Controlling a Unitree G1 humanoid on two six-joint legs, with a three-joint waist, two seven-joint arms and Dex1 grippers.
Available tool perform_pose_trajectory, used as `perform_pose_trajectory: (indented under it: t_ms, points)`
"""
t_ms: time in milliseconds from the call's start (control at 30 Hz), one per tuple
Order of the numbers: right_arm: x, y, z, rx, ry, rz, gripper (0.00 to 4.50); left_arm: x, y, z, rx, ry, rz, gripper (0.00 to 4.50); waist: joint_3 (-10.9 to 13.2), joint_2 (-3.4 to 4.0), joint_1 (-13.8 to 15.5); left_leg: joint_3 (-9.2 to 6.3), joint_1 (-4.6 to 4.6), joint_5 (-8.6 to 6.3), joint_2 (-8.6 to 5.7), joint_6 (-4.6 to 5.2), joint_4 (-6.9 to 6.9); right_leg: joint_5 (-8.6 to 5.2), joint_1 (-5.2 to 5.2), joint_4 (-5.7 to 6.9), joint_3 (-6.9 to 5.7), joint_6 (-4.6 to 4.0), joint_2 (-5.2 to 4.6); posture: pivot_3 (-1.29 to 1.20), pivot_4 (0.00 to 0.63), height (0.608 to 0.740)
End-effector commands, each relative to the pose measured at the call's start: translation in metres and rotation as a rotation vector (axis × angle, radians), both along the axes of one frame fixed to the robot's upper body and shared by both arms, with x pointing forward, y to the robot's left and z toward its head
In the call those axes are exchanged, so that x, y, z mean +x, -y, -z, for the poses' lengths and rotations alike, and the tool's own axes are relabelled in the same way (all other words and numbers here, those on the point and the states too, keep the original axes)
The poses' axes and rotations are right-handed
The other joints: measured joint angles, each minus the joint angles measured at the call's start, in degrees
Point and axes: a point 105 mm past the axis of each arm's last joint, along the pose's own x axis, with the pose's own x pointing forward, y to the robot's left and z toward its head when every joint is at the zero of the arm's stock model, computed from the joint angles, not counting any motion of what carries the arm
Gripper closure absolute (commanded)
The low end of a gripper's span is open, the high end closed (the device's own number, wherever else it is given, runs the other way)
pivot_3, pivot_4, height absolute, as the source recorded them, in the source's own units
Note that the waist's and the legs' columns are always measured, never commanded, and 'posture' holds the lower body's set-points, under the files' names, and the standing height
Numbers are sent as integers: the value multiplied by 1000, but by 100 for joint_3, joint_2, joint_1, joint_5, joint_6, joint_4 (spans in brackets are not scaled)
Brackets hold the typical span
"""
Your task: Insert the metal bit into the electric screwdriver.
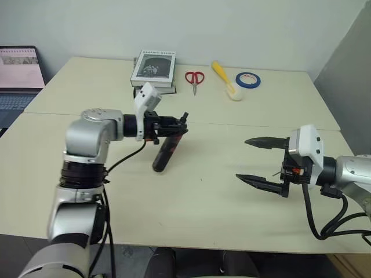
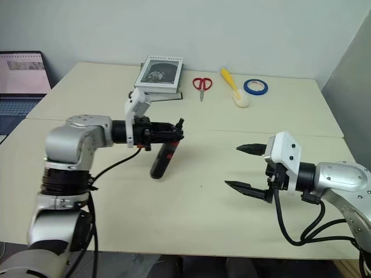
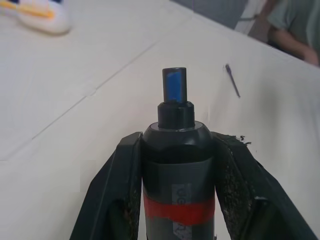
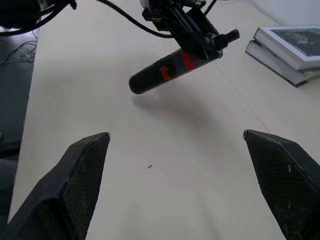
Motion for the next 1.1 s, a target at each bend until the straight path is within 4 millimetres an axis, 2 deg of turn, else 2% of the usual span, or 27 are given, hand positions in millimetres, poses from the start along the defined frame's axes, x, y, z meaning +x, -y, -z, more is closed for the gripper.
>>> perform_pose_trajectory:
  t_ms: [33,267,433,667,900,1000,1100]
  points:
    - [-5,0,-13,7,55,17,0,7,5,-29,-114,300,-142,2839,0,1,0,0,1,0,0,0,0,1,0,-1,1,1,1,0,150,740]
    - [-6,2,-16,-3,56,39,0,2,20,-12,-205,413,-223,2839,0,0,-5,3,4,3,0,-4,-3,7,-1,-1,5,-4,1,0,150,740]
    - [-7,1,-21,-12,64,39,0,1,23,22,-212,406,-287,2840,-3,-3,7,8,2,3,-5,-5,-1,9,3,-7,11,0,-2,0,150,740]
    - [-7,3,-20,-14,61,46,0,-7,22,34,-201,392,-286,2840,-7,-2,3,8,10,4,-4,-4,-2,6,7,-5,11,6,0,0,150,740]
    - [-5,5,-19,-16,59,48,0,-24,13,40,-214,361,-288,2841,-13,3,3,7,11,4,-4,-3,-4,-5,8,-5,10,25,0,0,150,740]
    - [-5,5,-19,-20,60,47,0,-25,3,44,-198,352,-312,2841,-16,5,2,8,11,4,-4,-3,-4,-6,8,-6,11,26,0,0,150,740]
    - [-3,5,-19,-22,62,47,0,-23,1,43,-200,352,-324,2842,-18,5,2,8,12,4,-4,-3,-4,-6,9,-6,10,27,0,0,150,740]
